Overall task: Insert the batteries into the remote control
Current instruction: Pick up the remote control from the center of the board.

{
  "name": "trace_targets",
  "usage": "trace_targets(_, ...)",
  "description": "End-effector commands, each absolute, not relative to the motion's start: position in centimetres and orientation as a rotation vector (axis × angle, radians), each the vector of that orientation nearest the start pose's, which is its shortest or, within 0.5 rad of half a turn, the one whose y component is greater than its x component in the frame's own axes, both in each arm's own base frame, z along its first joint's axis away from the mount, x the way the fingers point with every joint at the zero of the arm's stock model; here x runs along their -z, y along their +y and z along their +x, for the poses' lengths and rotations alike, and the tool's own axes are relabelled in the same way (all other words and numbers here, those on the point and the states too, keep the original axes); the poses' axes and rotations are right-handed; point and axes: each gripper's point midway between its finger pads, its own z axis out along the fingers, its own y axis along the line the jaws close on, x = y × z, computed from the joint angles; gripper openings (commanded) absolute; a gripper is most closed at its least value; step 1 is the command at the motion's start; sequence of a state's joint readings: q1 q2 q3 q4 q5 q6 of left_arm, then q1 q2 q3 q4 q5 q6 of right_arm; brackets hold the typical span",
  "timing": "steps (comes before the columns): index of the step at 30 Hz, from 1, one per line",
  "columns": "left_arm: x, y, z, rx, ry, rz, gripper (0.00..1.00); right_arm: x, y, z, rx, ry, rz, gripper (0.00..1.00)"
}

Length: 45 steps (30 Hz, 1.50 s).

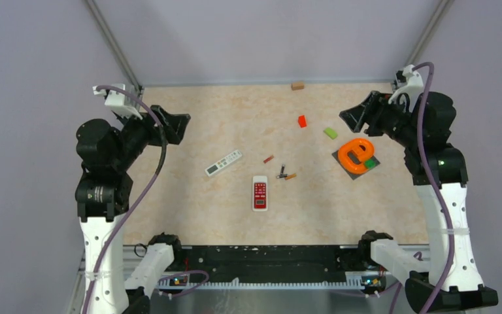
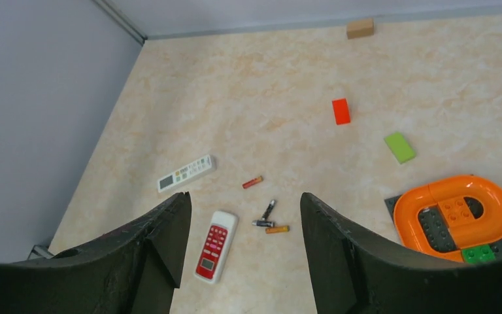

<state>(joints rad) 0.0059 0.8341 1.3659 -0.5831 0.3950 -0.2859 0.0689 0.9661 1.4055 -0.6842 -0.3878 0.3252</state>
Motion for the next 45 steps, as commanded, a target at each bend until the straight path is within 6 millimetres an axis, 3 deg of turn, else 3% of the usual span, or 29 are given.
trace_targets(1, -42.7, -7.0, 25.8, 0.502, 1.626, 0.028, 0.99, -37.9, 10.4, 28.1, -0.678, 1.859, -0.053, 0.64)
trace_targets(3, -41.4, -7.6, 26.1, 0.540, 1.652, 0.043, 0.99, -35.7, 10.8, 28.4, -0.707, 1.917, -0.055, 0.64)
trace_targets(7, -39.5, -11.6, 25.6, 0.813, 1.643, 0.169, 0.99, -31.7, 11.3, 29.1, -0.759, 1.990, -0.019, 0.64)
trace_targets(12, -36.5, -13.7, 26.5, 0.915, 1.676, 0.146, 0.99, -28.7, 11.4, 30.0, -0.770, 2.013, 0.019, 0.64)
trace_targets(16, -33.0, -15.9, 26.8, 0.934, 1.773, 0.152, 0.99, -27.1, 11.6, 30.7, -0.798, 2.016, 0.060, 0.64)
trace_targets(20, -28.5, -17.9, 27.0, 0.920, 1.873, 0.120, 0.99, -26.0, 11.9, 31.1, -0.839, 2.015, 0.110, 0.64)
trace_targets(24, -21.4, -19.5, 26.6, 0.863, 2.017, 0.060, 0.99, -25.2, 12.4, 31.1, -0.873, 2.017, 0.147, 0.64)
trace_targets(28, -16.3, -21.3, 25.6, 0.801, 2.127, 0.033, 0.99, -23.8, 12.9, 30.9, -0.869, 2.043, 0.172, 0.63)
trace_targets(36, -9.9, -25.2, 25.0, 0.626, 2.300, 0.065, 0.99, -21.6, 12.4, 30.7, -0.814, 2.097, 0.248, 0.61)
trace_targets(45, -5.1, -28.8, 24.0, 0.405, 2.425, 0.121, 0.99, -19.8, 11.6, 30.5, -0.750, 2.136, 0.276, 0.61)
